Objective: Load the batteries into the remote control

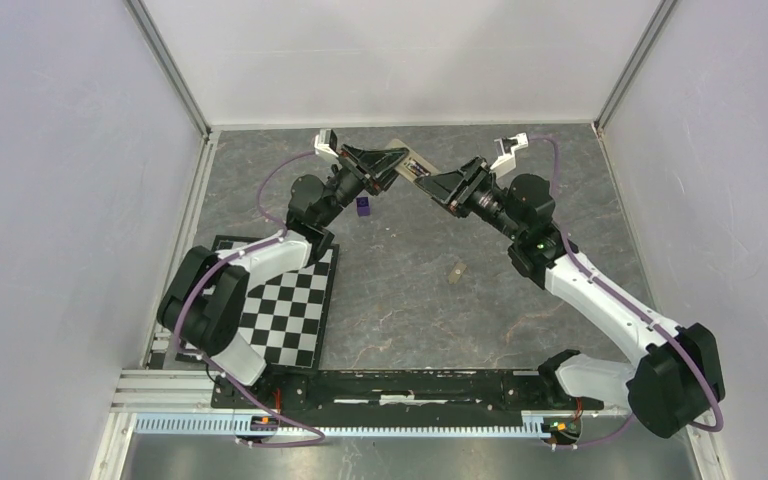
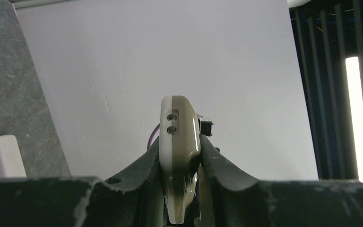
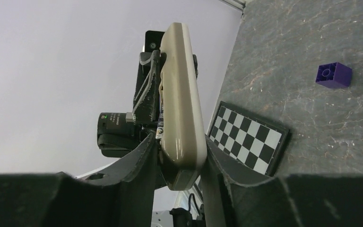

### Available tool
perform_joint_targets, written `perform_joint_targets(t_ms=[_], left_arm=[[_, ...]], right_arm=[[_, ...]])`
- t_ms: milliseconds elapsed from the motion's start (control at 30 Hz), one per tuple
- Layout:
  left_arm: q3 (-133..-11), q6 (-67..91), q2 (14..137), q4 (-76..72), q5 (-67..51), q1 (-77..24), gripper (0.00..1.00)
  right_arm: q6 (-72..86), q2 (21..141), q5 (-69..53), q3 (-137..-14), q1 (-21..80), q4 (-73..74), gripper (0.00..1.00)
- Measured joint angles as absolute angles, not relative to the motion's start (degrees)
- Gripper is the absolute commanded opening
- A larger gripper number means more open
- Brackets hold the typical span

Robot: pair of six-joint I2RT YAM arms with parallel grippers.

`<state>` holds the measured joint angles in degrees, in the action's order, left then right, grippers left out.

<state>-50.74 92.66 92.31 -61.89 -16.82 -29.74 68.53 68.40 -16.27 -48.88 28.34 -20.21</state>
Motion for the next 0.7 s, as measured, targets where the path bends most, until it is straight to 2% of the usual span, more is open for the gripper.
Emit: perform_joint_targets(t_ms=[33, 67, 100, 167, 267, 367, 700], left_arm=[[-50.74, 91.74, 92.01, -61.06, -17.17, -29.69, 0.02], [-50.74, 90.98, 91.55, -60.10, -17.52, -29.67, 0.02], [-50.74, 90.26, 91.05, -59.33, -17.87, -29.65, 0.02], [-50.76, 88.71, 90.17, -58.46, -18.39, -29.52, 0.02], [-50.92, 85.76, 88.14, -56.80, -19.18, -29.12, 0.02], [-51.03, 82.28, 85.93, -54.70, -20.08, -28.73, 0.02], [-51.68, 78.35, 84.27, -52.31, -23.75, -28.01, 0.02]], right_arm=[[68.18, 68.16, -16.29, -48.66, 28.38, -19.97, 0.39], [68.03, 67.99, -16.34, -48.47, 28.42, -19.88, 0.45], [67.88, 67.81, -16.56, -48.25, 28.45, -19.70, 0.53], [66.92, 67.66, -16.64, -48.14, 28.51, -18.83, 0.76], [65.39, 67.66, -16.53, -48.03, 28.40, -17.12, 0.91], [63.75, 67.37, -16.91, -48.14, 28.45, -16.56, 0.98], [62.28, 66.37, -18.50, -48.42, 27.57, -16.29, 0.98]])
